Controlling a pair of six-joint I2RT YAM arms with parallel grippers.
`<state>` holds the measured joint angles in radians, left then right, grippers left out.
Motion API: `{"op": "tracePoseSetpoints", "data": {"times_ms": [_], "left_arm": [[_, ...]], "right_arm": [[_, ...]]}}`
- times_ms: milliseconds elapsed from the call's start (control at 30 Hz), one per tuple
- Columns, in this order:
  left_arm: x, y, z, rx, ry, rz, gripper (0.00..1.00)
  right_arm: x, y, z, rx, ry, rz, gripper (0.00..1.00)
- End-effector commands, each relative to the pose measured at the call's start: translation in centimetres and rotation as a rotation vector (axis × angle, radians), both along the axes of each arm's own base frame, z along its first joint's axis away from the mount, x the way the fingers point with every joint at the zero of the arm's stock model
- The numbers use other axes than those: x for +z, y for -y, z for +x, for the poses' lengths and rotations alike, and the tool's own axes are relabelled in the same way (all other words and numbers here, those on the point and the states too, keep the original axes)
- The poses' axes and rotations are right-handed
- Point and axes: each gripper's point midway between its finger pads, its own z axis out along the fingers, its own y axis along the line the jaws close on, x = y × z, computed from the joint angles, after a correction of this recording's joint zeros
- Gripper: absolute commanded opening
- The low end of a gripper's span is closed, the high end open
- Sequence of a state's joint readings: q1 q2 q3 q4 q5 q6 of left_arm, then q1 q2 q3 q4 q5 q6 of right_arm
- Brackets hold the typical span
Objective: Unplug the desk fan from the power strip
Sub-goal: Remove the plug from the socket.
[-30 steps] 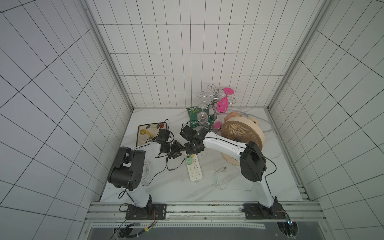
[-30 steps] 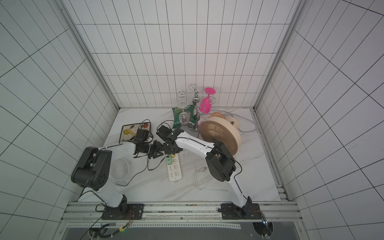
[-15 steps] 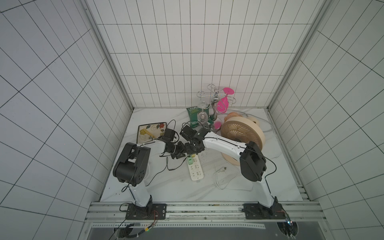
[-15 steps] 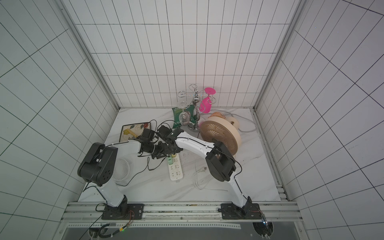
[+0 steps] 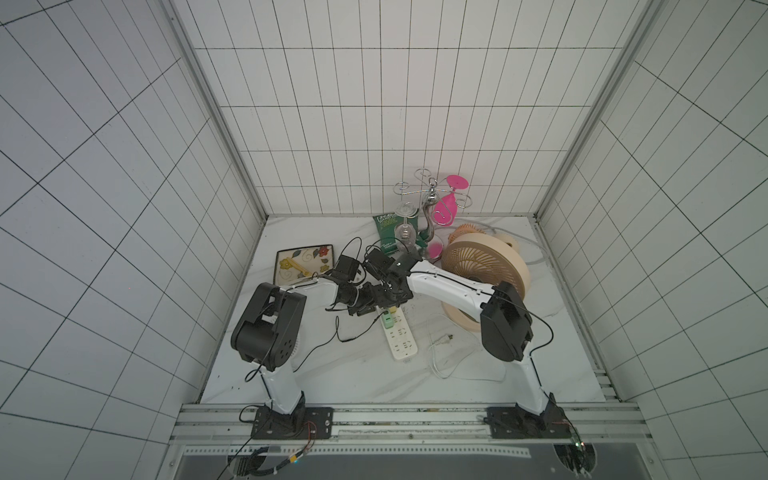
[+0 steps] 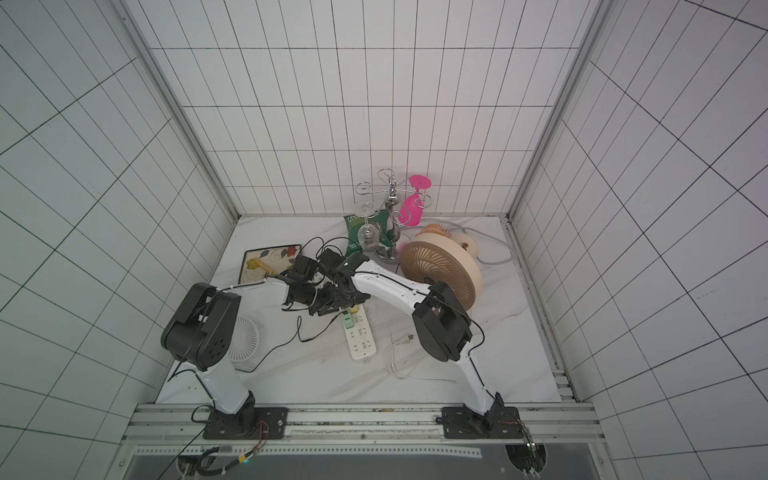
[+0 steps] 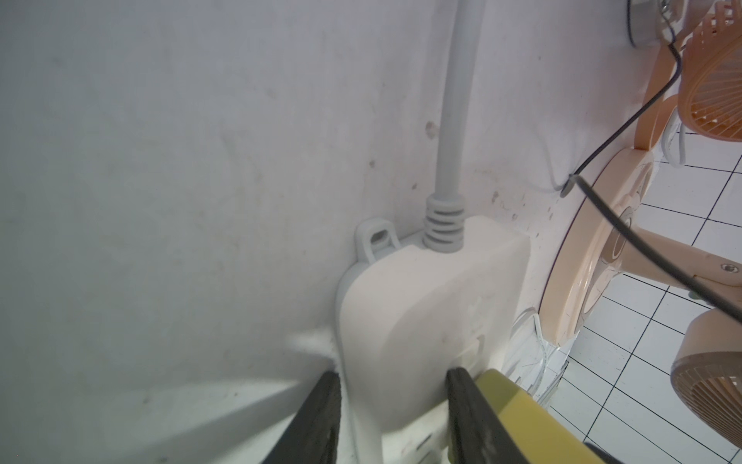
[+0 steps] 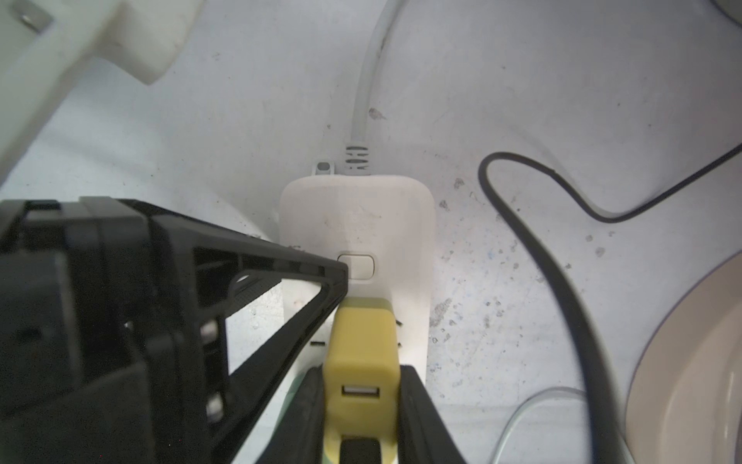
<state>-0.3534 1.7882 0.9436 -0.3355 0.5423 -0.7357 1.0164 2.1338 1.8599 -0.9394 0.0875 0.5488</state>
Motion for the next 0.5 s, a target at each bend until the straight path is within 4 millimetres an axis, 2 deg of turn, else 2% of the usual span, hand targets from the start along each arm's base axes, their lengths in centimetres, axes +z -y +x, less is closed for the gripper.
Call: {"op": "tracePoseSetpoints", "data": {"times_ms": [0, 233, 467], "left_arm": [[-6.7, -4.9, -4.6, 0.01, -0.174, 0.313, 0.45], [-8.1, -6.5, -5.7, 0.003, -0.196, 0.406, 0.46], [-8.7, -6.7, -6.1, 0.01, -0.208, 0.411, 0.46]], "right_arm": [[8.1, -3.4, 2.7, -0.002, 0.173, 0.217, 0.14], [9.1, -1.8, 3.6, -0.036, 0.233, 0.212, 0.14], [9.7, 1.4, 4.6, -0.099, 0.275, 0.17, 0.13]]}}
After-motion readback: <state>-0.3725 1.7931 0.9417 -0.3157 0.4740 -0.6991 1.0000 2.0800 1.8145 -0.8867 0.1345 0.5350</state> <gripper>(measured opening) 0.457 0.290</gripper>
